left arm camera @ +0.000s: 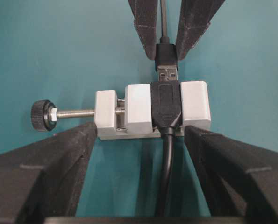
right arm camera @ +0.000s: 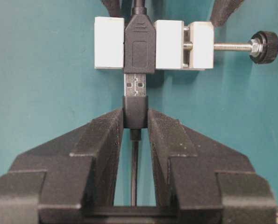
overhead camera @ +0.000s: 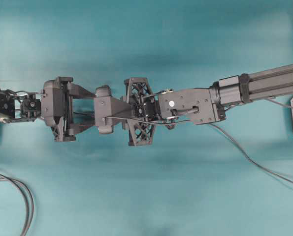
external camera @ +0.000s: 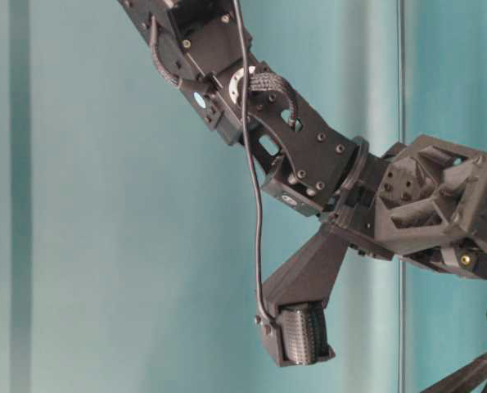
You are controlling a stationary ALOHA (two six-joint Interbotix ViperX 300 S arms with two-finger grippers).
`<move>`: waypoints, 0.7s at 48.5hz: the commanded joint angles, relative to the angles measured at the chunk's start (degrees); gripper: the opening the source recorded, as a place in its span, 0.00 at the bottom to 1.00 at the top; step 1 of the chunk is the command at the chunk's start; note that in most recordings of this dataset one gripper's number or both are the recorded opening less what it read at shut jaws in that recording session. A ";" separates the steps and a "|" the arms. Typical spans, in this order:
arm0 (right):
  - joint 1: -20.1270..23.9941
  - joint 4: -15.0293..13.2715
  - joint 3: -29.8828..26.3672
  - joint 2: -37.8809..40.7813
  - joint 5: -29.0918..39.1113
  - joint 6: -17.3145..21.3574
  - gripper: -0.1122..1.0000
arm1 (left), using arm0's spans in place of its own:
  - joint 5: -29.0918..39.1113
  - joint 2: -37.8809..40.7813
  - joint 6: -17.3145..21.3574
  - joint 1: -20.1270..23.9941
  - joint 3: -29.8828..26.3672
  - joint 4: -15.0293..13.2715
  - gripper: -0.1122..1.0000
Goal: Insert the USB cable into the female connector supported by the left arm.
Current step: 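Push the held plug leftward into the female USB socket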
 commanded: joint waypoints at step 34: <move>-0.18 -0.79 -2.64 -2.20 -2.99 -0.09 0.29 | -0.26 -0.79 -0.70 -0.18 -2.20 -0.18 0.85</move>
